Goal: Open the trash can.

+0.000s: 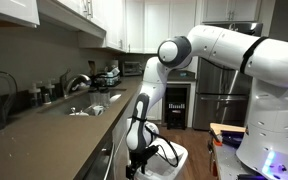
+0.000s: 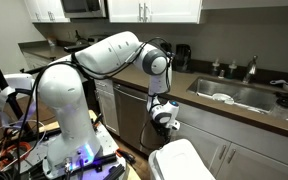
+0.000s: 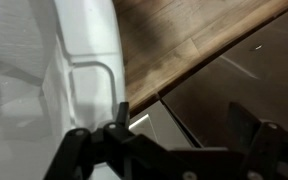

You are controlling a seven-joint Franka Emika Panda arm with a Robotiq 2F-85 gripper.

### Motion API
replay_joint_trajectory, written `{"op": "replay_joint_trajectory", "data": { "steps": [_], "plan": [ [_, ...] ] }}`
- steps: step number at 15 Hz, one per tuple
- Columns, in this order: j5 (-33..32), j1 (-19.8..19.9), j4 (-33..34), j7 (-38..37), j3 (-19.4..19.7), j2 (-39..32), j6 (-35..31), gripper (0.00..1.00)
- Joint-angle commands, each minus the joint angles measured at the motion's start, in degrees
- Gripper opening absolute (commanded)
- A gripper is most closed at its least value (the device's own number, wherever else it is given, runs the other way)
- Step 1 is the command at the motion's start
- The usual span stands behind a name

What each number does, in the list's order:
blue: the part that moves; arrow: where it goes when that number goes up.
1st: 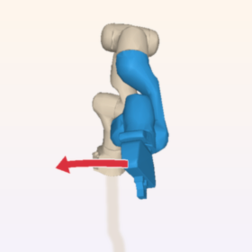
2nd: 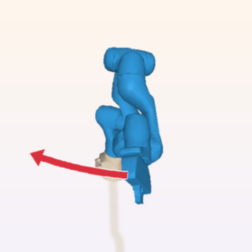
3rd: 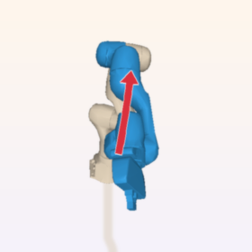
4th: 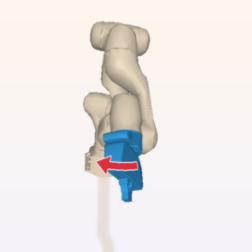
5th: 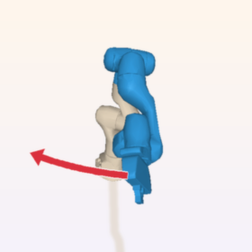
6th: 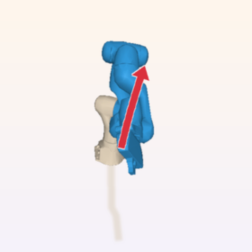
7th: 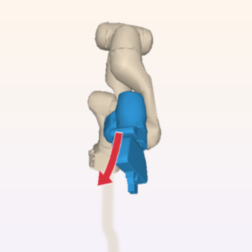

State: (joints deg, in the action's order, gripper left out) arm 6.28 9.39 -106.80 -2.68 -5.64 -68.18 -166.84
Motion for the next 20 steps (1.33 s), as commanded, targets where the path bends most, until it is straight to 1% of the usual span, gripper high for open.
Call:
{"op": "replay_joint_trajectory", "data": {
  "steps": [1,4,7,9,13,20],
  "plan": [
    [1.97,-5.42,-7.44,-4.67,1.93,6.25,-0.91,1.0],
    [3.05,-9.77,-10.88,-8.84,3.3,9.81,0.4,1.0],
    [3.99,-12.92,-13.97,-11.56,4.34,13.12,1.32,1.0],
    [4.18,-13.52,-16.0,-11.76,4.19,15.12,1.73,1.0],
    [4.36,-12.46,-20.52,-10.56,2.79,18.94,1.29,1.0],
    [4.73,-12.22,-26.81,-10.61,1.73,24.55,1.43,1.0]
  ]
}}
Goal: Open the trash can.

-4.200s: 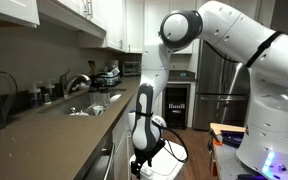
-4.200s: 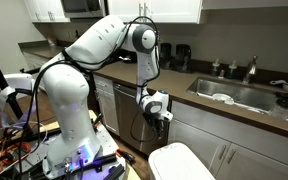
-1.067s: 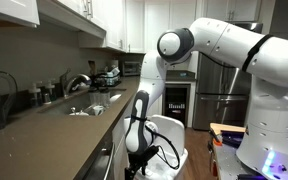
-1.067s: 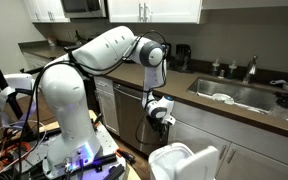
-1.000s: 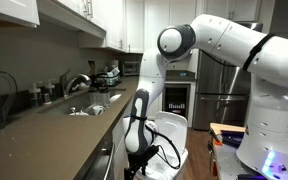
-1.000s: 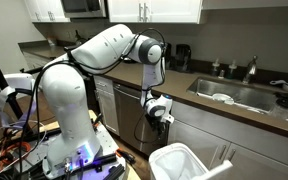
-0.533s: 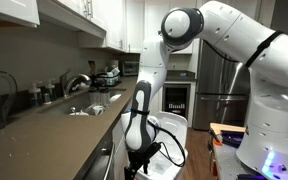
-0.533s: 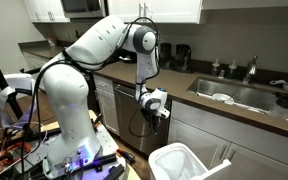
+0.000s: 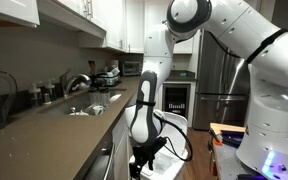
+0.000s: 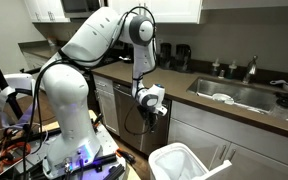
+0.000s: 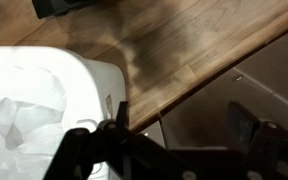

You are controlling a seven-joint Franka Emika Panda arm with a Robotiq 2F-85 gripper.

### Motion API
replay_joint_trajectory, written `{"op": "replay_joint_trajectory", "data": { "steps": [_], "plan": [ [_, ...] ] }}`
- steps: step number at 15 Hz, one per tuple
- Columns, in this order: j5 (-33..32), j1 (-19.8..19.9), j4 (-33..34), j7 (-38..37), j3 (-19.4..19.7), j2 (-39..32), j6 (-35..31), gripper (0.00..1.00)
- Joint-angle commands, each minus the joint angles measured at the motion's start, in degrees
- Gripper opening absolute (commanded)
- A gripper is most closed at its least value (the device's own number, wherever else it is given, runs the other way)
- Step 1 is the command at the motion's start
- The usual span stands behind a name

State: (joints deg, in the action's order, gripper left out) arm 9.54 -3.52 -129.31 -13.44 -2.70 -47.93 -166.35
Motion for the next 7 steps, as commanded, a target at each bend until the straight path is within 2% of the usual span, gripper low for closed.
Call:
{"op": "replay_joint_trajectory", "data": {
  "steps": [1,4,5,7],
  "plan": [
    [1.56,0.67,-5.08,0.06,-1.41,4.96,0.85,1.0],
    [1.85,0.98,-7.55,0.26,-2.36,6.88,0.7,1.0],
    [0.82,-0.13,-4.11,0.4,-1.08,3.58,0.17,1.0],
    [0.96,-0.11,-5.34,0.41,-1.4,4.57,0.17,1.0]
  ]
}}
